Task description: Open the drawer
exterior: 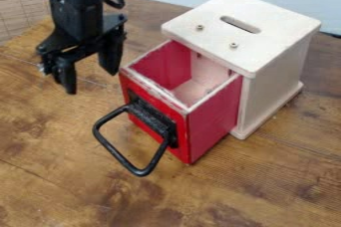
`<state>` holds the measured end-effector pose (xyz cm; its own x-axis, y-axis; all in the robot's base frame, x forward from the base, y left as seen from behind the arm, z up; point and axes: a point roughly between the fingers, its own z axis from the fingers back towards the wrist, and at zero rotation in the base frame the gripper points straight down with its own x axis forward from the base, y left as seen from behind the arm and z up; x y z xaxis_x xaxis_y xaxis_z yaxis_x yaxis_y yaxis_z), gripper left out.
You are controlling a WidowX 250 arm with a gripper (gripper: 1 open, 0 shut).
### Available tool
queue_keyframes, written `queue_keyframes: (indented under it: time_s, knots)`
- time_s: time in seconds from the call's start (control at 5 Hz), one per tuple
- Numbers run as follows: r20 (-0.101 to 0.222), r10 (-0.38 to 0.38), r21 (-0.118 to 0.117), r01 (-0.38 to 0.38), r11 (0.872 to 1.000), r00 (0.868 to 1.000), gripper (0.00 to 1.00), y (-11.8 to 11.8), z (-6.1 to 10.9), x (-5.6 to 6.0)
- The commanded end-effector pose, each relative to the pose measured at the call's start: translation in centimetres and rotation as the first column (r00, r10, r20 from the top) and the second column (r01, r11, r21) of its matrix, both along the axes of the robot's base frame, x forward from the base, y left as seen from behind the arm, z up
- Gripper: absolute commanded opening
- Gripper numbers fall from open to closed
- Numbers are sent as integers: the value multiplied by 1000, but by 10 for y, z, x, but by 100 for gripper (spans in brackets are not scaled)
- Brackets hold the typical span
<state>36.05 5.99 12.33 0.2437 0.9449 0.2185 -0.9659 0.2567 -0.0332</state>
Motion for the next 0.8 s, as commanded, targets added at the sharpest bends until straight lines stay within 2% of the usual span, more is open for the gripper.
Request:
queue_keyframes:
  time_s: [0.0,0.6]
  knots:
    - [57,93,-31,-91,995,994,100,25,13,12]
    - [45,117,-44,-115,992,992,100,10,2,18]
